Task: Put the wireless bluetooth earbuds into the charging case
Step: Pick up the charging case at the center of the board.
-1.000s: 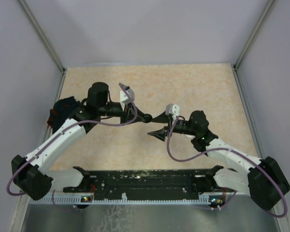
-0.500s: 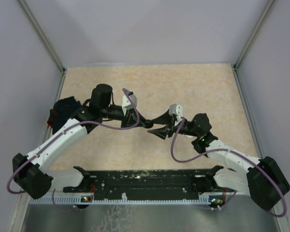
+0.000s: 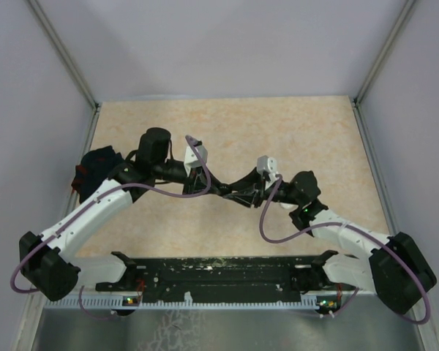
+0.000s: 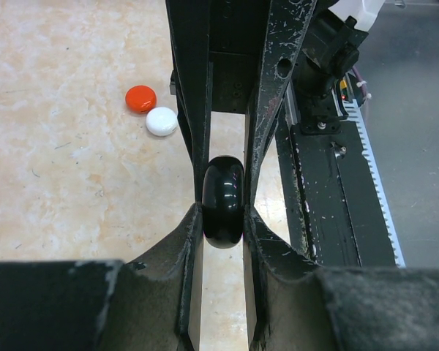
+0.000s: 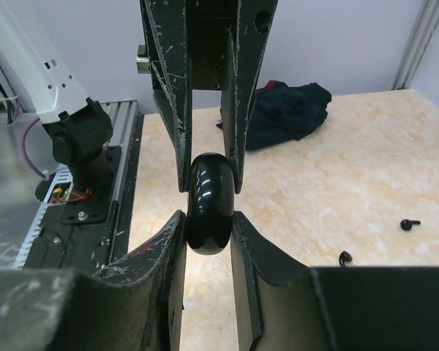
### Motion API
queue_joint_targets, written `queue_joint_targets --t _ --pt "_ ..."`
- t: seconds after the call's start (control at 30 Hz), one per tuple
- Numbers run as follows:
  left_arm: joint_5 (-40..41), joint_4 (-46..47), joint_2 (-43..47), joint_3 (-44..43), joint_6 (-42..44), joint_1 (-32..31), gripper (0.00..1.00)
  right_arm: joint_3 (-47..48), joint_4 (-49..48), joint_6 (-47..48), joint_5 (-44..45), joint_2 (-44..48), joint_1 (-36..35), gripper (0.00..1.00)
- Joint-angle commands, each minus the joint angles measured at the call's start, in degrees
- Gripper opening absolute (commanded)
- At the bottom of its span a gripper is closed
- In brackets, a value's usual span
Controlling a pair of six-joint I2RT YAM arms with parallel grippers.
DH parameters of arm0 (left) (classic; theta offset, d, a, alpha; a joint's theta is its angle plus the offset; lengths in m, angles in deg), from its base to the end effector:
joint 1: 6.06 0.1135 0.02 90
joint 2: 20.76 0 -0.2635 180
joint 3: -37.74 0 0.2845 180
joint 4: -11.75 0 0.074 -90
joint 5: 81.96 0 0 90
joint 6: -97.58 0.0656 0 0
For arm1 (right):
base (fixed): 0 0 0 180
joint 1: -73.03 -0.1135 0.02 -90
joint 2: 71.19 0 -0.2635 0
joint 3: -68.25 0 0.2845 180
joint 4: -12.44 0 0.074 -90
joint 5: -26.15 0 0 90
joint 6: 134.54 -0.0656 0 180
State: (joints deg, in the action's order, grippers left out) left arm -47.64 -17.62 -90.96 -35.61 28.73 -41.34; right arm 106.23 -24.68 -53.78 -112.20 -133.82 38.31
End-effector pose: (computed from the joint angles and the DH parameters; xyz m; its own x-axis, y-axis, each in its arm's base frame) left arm 0.2253 -0.2258 0.3280 -0.0006 0.2497 -0.9683 0.9979 -0.0619 -0.0166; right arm 0.1959 0.1954 0.2542 0.0181 0.1424 -0.9896 -0.9940 0.1093 -0.0025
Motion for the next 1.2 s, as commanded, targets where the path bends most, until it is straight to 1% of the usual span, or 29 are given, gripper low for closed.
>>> queue_joint_targets --t 0.0,0.27,0.43,0.67,0.73,0.8,0.83,0.93,1.07,1.17 --pt "-1.2 0.8 -0.3 0.4 1.5 -0.2 0.04 1.3 -4.0 -1.0 -3.4 -1.1 0.0 0.25" --pt "-0.9 0.1 -0.2 0.0 1.7 -0.3 0.02 2.3 -3.8 -2.4 -5.3 -3.2 0.0 0.26" --pt "0.6 -3.3 -1.0 -1.4 3.1 -0.3 0.00 3.3 -1.1 -1.9 -5.6 -3.2 0.0 0.26" --pt "1.2 -4.5 -1.3 -2.6 3.0 -0.7 0.00 4.3 2.2 -0.9 -6.1 -3.9 0.0 0.26" --pt "1.4 -4.6 -1.3 -2.8 3.0 -0.7 0.00 4.5 2.5 -0.9 -6.2 -4.4 0.0 0.25" --pt "1.5 -4.8 -1.3 -2.8 3.0 -0.8 0.00 4.6 2.8 -0.8 -6.3 -4.7 0.0 0.22" --pt "1.7 -4.8 -1.2 -2.8 3.0 -0.8 0.02 4.6 2.9 -0.6 -6.4 -4.8 0.0 0.19" --pt "2.3 -4.8 -1.0 -2.8 2.0 -0.8 0.14 4.5 3.3 0.4 -6.4 -4.9 0.0 0.12" --pt "5.1 -2.9 -0.7 -2.7 -2.7 -0.7 0.28 3.1 1.9 2.0 -5.3 -4.2 0.0 0.00" --pt "6.6 -2.2 -0.5 -2.7 -5.1 -0.7 0.35 2.5 1.5 3.0 -5.0 -3.7 0.0 0.00"
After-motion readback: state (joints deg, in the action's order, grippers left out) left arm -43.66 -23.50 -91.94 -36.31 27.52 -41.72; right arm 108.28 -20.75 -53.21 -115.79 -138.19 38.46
